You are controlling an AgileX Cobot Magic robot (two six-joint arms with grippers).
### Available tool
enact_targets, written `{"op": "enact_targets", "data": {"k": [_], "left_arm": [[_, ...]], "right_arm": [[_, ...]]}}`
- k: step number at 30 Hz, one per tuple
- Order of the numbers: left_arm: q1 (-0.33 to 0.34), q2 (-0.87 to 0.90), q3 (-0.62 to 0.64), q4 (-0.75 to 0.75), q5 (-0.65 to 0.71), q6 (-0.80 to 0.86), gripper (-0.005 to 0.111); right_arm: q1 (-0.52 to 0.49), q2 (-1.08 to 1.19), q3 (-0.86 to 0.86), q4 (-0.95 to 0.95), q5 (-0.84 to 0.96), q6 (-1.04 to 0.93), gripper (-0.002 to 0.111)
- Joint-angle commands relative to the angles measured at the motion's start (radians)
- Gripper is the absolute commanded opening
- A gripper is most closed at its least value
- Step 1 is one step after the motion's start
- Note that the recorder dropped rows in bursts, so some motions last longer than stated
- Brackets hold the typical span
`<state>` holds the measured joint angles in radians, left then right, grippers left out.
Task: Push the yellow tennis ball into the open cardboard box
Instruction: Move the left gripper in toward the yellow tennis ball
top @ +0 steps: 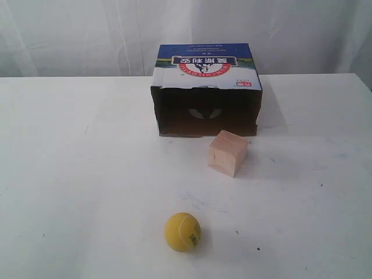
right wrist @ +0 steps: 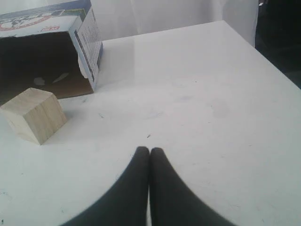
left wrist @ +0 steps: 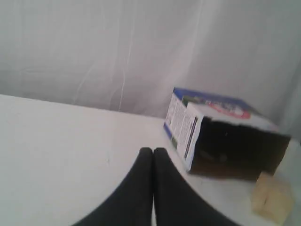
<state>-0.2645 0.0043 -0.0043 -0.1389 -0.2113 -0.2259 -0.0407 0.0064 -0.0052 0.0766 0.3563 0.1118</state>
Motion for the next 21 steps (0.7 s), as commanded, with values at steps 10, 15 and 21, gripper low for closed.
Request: {"op": "enact_targets", "data": {"k": [10,15,21], "left_arm": [[-0.004,0.406,-0.413,-0.150,-0.113,0.267,0.000],[-0.006,0.867,-0.828,-0.092,0.626,0.498,0.000],[-0.006,1.173,-0.981,-0.550,1.136,0.893,0.000]], "right_arm": [[-0.008,-0.006,0.005,0.002,-0.013,-0.003,0.000],[-0.008,-0.006,0.005,0.002,-0.013,-0.003,0.000],[-0.008,-0.006,0.005,0.002,-0.013,-0.003,0.000]]}}
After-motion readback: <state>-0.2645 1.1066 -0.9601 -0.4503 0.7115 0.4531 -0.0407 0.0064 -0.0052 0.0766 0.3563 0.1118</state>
